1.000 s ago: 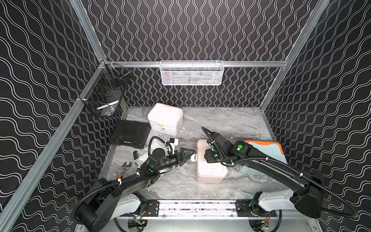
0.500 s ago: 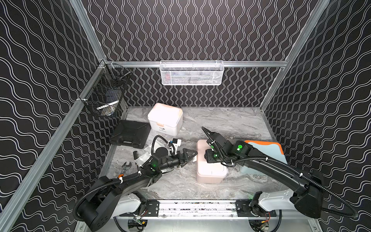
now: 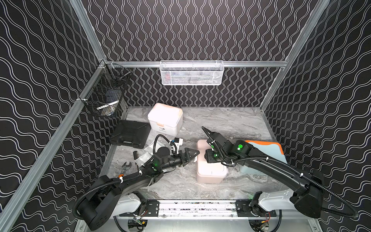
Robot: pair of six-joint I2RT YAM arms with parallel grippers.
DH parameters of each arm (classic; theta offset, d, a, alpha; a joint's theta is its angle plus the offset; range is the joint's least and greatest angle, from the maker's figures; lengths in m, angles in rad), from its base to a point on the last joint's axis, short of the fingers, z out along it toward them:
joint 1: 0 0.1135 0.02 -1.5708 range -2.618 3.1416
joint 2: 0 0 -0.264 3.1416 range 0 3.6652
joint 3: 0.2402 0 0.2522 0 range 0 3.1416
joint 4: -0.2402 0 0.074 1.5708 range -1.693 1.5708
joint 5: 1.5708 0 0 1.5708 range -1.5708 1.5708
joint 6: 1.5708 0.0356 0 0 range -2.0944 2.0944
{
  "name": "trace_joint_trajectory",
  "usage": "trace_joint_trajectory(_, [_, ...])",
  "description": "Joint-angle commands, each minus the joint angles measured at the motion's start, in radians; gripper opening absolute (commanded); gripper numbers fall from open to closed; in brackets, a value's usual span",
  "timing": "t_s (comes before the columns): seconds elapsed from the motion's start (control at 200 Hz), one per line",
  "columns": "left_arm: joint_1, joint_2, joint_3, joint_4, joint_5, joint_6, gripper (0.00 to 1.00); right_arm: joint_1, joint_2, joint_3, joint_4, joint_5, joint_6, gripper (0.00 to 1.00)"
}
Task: Open first aid kits and take out gauze
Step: Fasten the fastener of the first aid kit.
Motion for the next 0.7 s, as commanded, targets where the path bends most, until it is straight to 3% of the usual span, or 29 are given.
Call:
trace_joint_trajectory(0.0, [-0.001, -0.023, 0.015, -0.032, 0.005, 0.024, 0.99, 0.0, -0.037, 0.023, -0.082, 0.043, 0.022, 0.55])
trace_joint_trajectory(0.225, [-0.001, -0.088, 0.069, -0.252, -0.022, 0.112, 0.99, -0.016, -0.133, -0.019, -0.104, 0.11, 0.055, 0.78])
trace_joint_trajectory(0.415, [-0.003, -0.076, 0.106, -0.344, -0.025, 0.15, 0.99, -0.074, -0.194, -0.155, -0.061, 0.028, 0.064, 0.8])
trace_joint_trajectory(0.691, [-0.029, 0.003, 0.137, -0.293, -0.015, 0.143, 0.99, -0.125, -0.212, -0.234, 0.01, -0.085, 0.04, 0.77])
